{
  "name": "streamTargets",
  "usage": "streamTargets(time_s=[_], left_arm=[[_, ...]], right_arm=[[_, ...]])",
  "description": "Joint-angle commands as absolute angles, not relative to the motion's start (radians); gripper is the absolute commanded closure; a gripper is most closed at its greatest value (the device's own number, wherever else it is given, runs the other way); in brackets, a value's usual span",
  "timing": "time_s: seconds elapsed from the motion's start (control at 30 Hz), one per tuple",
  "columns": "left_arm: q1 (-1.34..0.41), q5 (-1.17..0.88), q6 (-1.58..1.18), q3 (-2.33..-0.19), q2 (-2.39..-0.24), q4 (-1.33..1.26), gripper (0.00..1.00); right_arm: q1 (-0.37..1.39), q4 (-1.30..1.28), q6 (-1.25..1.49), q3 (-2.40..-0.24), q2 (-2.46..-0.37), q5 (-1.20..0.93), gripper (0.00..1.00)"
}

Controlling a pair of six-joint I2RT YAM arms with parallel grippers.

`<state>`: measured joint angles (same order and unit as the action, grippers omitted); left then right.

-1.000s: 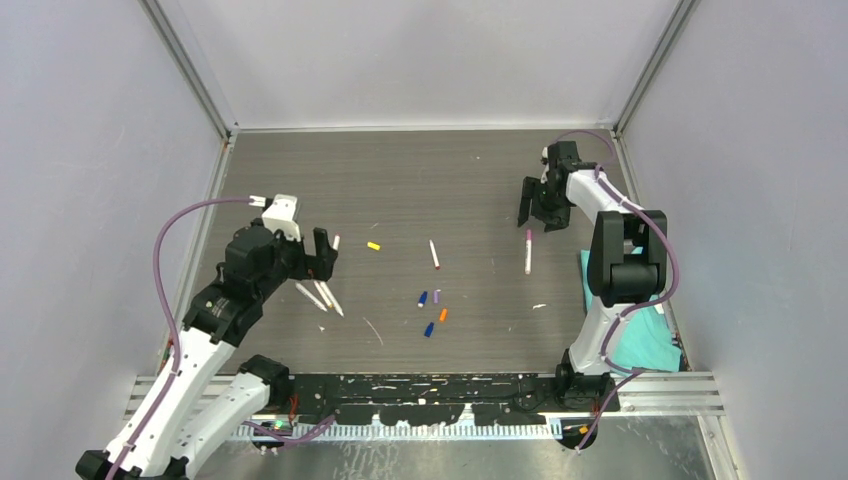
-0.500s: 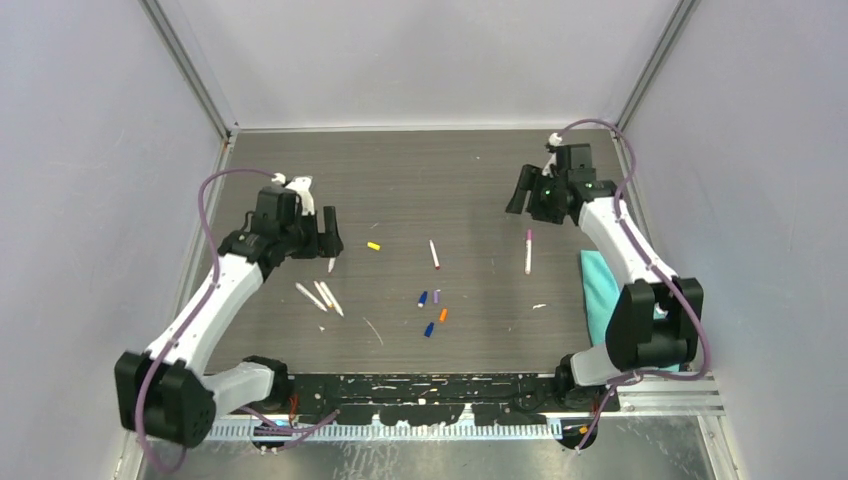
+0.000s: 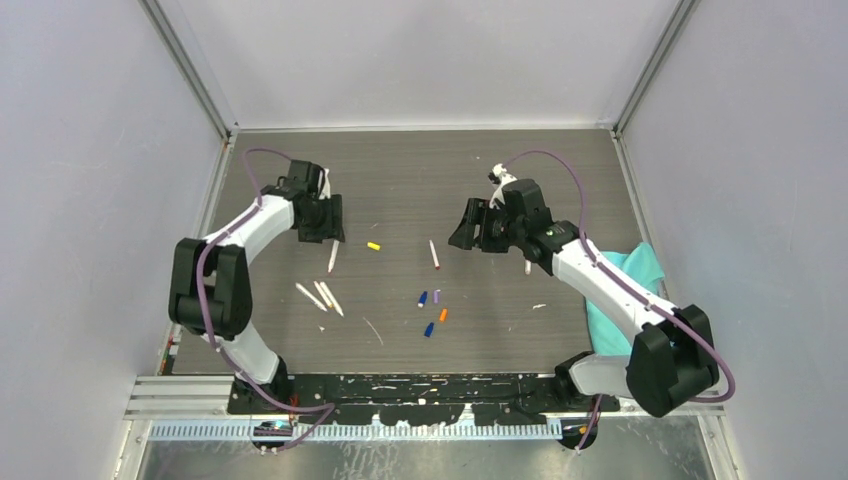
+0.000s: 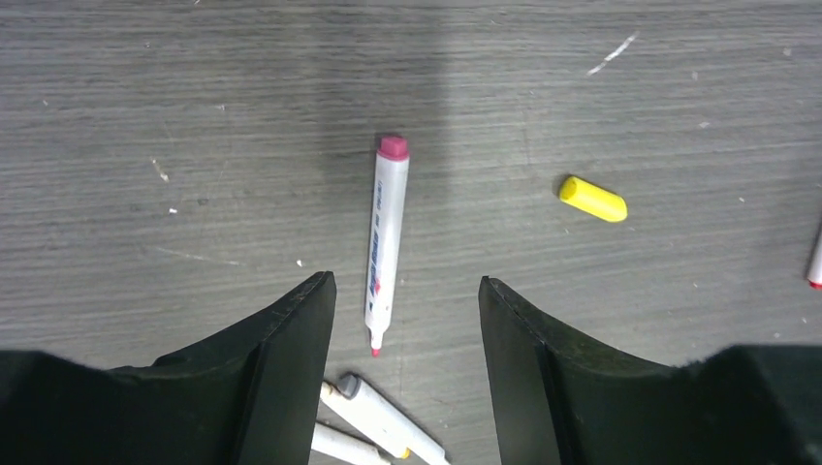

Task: Insert the pens into the pen caps
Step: Pick up the pen from the center of the board.

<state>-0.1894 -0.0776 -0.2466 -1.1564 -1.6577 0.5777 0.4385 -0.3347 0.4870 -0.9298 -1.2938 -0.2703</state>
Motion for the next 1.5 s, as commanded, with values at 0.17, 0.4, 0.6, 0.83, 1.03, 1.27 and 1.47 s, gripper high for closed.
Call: streamTargets(time_s=[0.17,0.4,0.6,0.83,1.03,1.27,1.47], left_arm=[[-0.187,-0.030,-0.223,-1.259,-1.796,0.586,0.43],[-0.187,-0.037,-0.221,-1.260,-1.839,0.583,0.56],[-0.187,-0.056,-0.223,-1.262,-1.870,0.587,0.65],[-0.186,-0.097,-0.271,-1.196,-1.836,0.549,0.97],[-0.187,-0.134,-0.348,-1.090,-1.666,0.517,1.00],[-0.245,-0.163,-0.501,-0.919,-1.327,0.490,1.00],[-0.440,-0.088,-0.716,-0.855,-1.089,0.467,1.00]], right_arm=[[0.456,-0.215,0.535,-0.864,-1.198,-0.327,0.32],[0.462,-0.209,0.536,-0.855,-1.217,-0.345,0.32],[0.465,-0.209,0.544,-0.837,-1.196,-0.330,0.32],[0.467,-0.212,0.566,-0.791,-1.131,-0.320,0.32],[0.467,-0.243,0.561,-0.772,-1.076,-0.327,0.32],[0.508,-0.244,0.541,-0.765,-1.051,-0.381,0.32],[0.640,-0.128,0.608,-0.747,-1.056,-0.378,0.32]])
